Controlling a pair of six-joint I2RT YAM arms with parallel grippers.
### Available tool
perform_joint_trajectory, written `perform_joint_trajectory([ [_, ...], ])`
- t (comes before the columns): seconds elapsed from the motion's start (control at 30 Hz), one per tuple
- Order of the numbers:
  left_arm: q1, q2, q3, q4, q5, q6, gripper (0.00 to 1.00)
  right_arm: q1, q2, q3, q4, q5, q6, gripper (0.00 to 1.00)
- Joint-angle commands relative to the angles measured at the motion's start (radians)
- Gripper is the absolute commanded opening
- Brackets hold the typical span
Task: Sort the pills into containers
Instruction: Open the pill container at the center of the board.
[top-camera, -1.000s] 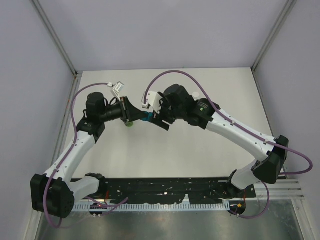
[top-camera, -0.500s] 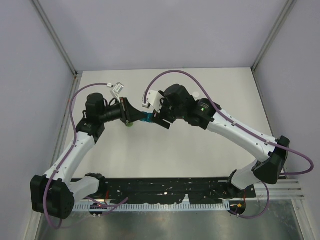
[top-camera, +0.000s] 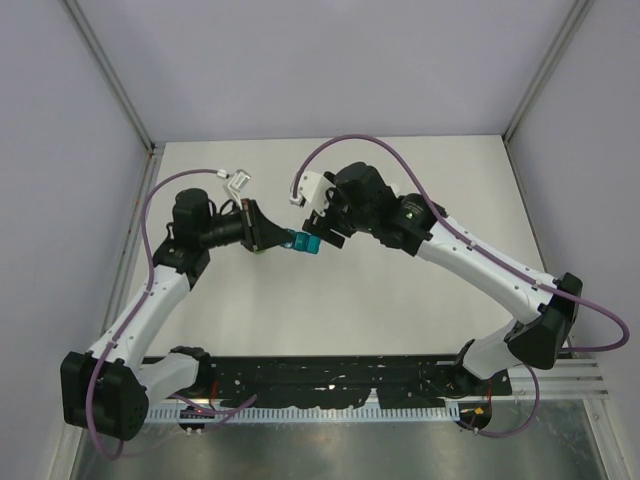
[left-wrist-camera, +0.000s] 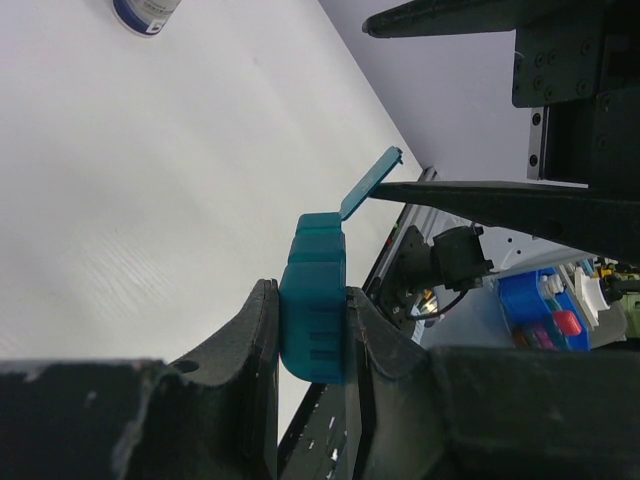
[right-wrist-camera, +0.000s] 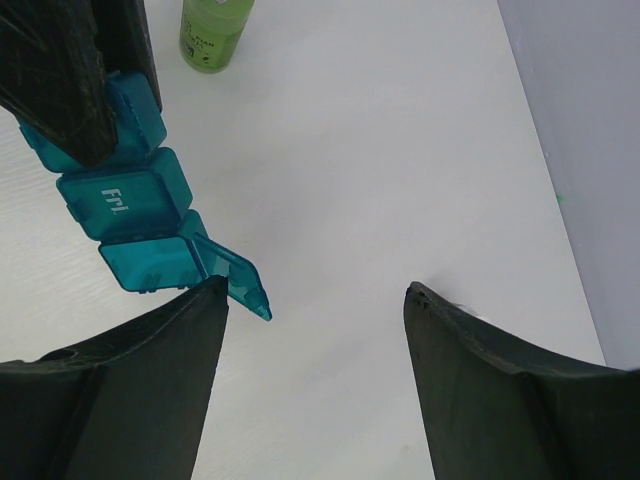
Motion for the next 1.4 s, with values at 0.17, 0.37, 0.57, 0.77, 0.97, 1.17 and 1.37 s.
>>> perform_joint_trajectory([
  [0.17,-0.013,-0.053,-0.016,0.015,0.038,0.031,0.0,-0.016,-0.004,0.017,0.058,-0.005,-0.005,0.75],
  [0.37,-0.013,-0.067,-0.019,0.017,0.04,0.031,0.0,-0.014,0.026,0.014,0.059,-0.042,0.013,0.75],
  [0.57,-0.013,-0.065,-0.022,0.023,0.028,0.028,0.0,-0.014,0.029,0.022,0.043,-0.048,0.018,0.75],
  [0.77,-0.013,-0.049,-0.024,0.02,-0.014,0.028,0.0,-0.016,-0.013,0.046,0.002,-0.1,0.013,0.76],
  [0.97,-0.006,-0.039,-0.025,0.031,-0.04,0.008,0.0,-0.014,-0.046,0.034,-0.023,-0.142,0.001,0.78],
  [1.17,0.008,-0.022,-0.039,0.087,-0.046,-0.053,0.0,-0.014,-0.062,0.019,-0.026,-0.16,-0.001,0.78],
  [1.37,0.008,0.039,-0.045,0.113,-0.065,-0.087,0.0,-0.014,-0.072,-0.004,-0.021,-0.108,-0.014,0.78],
])
